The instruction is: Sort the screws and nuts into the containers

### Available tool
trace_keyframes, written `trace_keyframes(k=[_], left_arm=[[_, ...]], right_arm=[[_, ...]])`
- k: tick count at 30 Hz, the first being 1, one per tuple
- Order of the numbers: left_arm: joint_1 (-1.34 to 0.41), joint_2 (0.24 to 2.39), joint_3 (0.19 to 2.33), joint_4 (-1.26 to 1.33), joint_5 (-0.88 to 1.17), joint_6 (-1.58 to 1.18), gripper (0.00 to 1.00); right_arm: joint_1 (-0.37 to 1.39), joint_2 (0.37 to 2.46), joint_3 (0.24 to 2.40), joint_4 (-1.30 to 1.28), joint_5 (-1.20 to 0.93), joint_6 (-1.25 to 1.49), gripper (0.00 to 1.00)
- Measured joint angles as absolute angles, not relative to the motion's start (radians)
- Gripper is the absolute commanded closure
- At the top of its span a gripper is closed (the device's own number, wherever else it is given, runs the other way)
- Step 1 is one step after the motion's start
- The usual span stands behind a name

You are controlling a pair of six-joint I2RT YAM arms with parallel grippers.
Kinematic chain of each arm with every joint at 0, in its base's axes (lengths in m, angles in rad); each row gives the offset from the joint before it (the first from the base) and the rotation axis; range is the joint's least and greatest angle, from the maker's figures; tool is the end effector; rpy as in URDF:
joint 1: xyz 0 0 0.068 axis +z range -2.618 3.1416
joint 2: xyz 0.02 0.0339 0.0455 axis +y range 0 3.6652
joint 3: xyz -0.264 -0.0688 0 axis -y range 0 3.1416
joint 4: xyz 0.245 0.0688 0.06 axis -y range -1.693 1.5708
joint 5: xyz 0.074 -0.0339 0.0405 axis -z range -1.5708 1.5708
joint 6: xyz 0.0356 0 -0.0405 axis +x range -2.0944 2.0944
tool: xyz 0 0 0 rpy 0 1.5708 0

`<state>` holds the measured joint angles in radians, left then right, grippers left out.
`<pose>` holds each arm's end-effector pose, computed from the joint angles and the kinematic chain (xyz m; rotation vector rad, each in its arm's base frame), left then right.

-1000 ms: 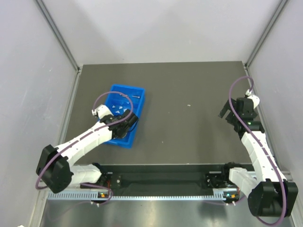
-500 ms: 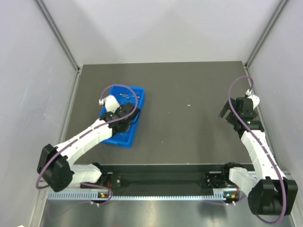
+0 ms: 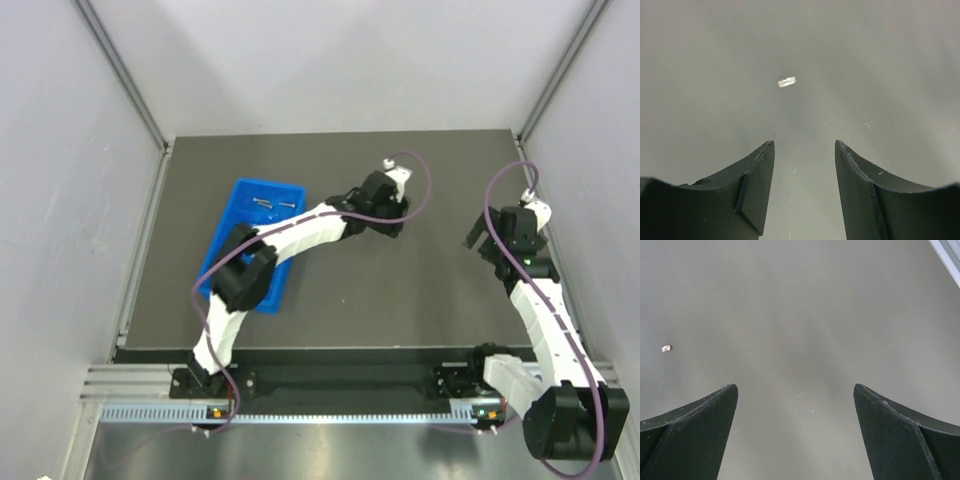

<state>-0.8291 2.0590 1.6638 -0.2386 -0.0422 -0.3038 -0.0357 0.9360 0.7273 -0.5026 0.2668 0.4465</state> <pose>0.3263 -0.3539 0.2428 0.5650 2.1947 -0.5751 0.1972 -0.0164 0.2633 0.6714 2.1511 -0.0852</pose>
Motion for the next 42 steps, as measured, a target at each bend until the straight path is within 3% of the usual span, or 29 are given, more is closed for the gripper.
trace_keyframes(k=[5, 14, 31, 42], left_arm=[[-0.844, 2.262, 1.852, -0.264, 0.061, -0.147, 0.43], [-0.827, 2.410, 2.026, -0.269, 0.163, 0.067, 0.42], [-0.812, 2.473, 2.035, -0.282, 0.149, 0.125, 0.44], [-0.782, 2.473, 2.036, -0.190, 0.021, -0.056, 0.40]], right_arm=[[-0.036, 0.933, 0.727, -0.502, 0.268, 0.447, 0.00], [-0.036, 0.943, 0.727, -0.502, 0.264, 0.447, 0.00], [-0.036, 0.946, 0.727, -0.501, 0.264, 0.446, 0.00], [-0.036, 0.984, 0.727, -0.471, 0.233, 0.447, 0.00]])
